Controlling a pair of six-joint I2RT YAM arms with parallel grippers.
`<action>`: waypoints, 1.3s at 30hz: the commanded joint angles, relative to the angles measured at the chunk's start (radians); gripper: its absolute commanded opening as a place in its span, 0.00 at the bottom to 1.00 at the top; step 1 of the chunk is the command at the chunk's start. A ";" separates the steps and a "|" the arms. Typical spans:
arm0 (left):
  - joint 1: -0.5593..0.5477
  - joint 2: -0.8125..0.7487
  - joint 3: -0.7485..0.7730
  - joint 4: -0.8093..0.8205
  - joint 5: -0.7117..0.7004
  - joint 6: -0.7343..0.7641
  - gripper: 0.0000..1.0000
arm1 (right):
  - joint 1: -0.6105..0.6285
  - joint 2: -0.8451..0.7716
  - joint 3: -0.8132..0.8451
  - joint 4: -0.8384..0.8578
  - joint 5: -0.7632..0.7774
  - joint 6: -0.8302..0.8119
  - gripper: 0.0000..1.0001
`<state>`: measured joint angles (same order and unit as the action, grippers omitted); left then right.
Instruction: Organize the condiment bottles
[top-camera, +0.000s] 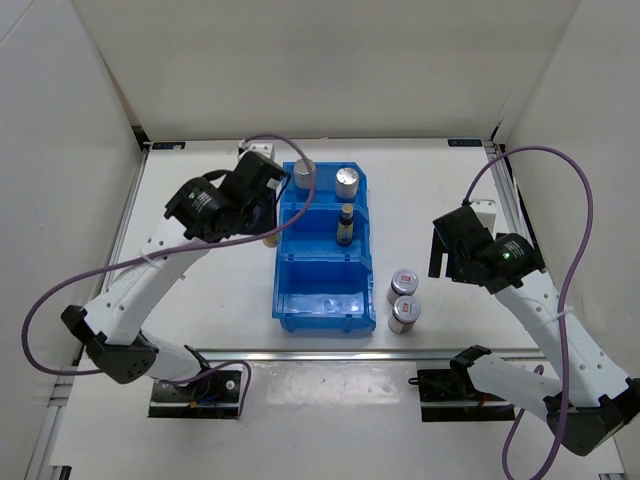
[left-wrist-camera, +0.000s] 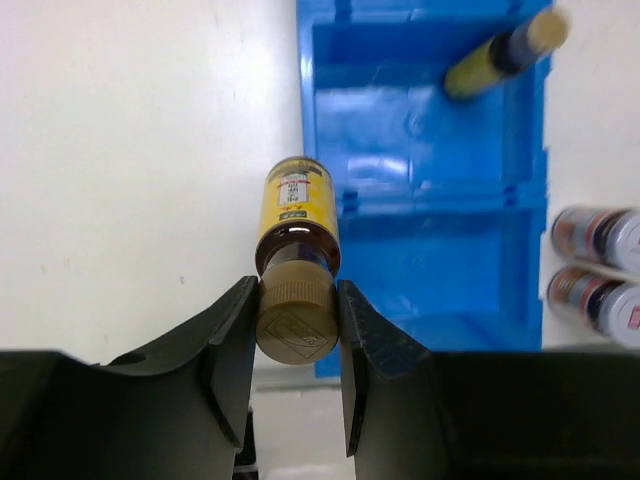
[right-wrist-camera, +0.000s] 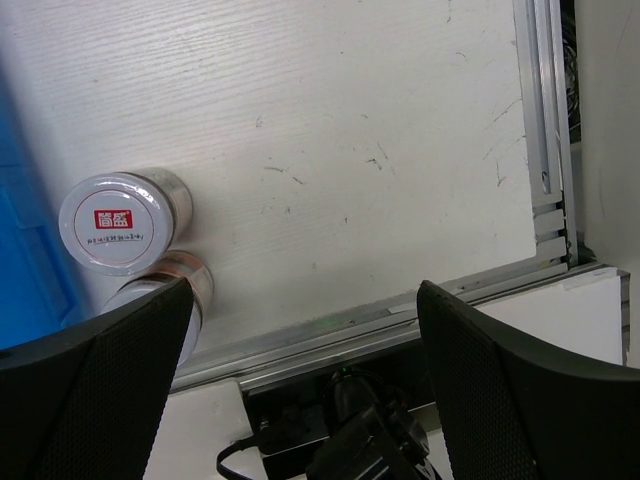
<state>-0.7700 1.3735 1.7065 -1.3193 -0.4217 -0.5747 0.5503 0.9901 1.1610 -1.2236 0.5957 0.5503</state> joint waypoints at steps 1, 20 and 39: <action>-0.006 0.085 0.163 0.015 -0.068 0.079 0.11 | 0.007 -0.010 -0.007 0.021 0.004 0.005 0.95; 0.047 0.397 0.161 0.371 0.102 0.177 0.11 | 0.007 -0.030 -0.007 0.030 0.004 0.005 0.95; 0.113 0.509 0.024 0.489 0.251 0.168 0.48 | 0.007 -0.010 -0.007 0.030 0.004 0.005 0.95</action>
<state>-0.6518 1.9007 1.7229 -0.8570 -0.1997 -0.4076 0.5518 0.9737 1.1610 -1.2045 0.5919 0.5465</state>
